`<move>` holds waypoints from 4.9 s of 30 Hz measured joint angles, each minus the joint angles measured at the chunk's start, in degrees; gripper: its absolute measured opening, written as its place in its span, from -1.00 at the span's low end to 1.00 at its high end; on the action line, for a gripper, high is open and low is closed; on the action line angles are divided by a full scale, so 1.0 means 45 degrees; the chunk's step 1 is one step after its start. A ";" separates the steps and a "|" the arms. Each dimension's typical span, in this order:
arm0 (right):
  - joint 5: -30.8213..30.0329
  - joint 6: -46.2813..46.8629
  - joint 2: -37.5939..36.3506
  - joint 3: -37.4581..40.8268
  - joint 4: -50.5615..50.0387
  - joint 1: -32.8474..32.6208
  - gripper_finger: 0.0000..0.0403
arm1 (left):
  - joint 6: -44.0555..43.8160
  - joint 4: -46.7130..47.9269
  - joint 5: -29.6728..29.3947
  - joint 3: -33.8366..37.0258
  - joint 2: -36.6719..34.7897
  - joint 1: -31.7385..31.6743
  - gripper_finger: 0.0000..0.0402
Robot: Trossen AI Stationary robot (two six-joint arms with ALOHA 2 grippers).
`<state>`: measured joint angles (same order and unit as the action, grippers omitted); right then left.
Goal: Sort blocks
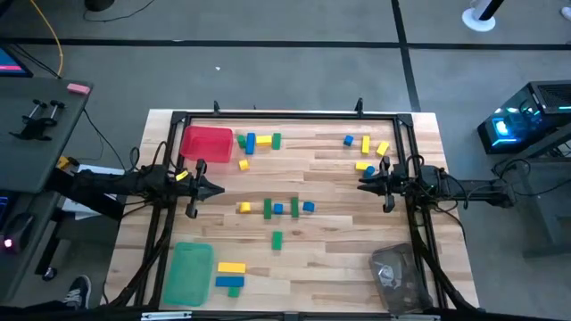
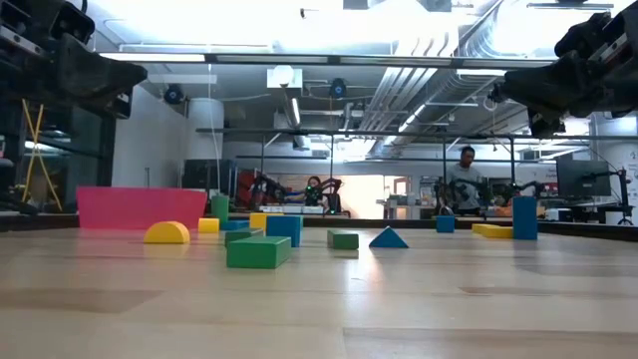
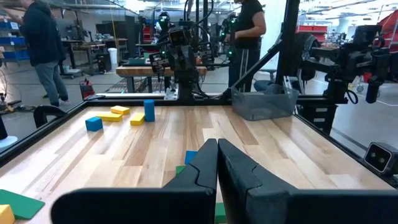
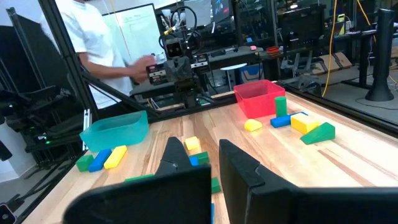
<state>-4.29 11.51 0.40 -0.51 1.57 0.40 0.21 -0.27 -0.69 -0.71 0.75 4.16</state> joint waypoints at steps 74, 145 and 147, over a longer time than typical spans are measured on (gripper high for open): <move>-0.0002 0.0000 0.0005 0.0001 0.0003 0.0002 -1.00 | -0.2986 -0.5043 -0.0725 0.0006 0.0083 0.0000 -1.00; 0.0001 0.0000 0.0005 0.0001 -0.0001 0.0000 -1.00 | -0.2553 1.1038 -0.1069 -1.3303 2.3011 -0.0068 0.16; 0.0003 0.0000 0.0005 -0.0002 -0.0002 -0.0003 -1.00 | -0.2276 1.0943 -0.1089 -1.3301 2.3011 -0.0068 0.16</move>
<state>-4.27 11.51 0.43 -0.51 1.56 0.38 -10.03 48.97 -5.59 -60.57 104.30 3.86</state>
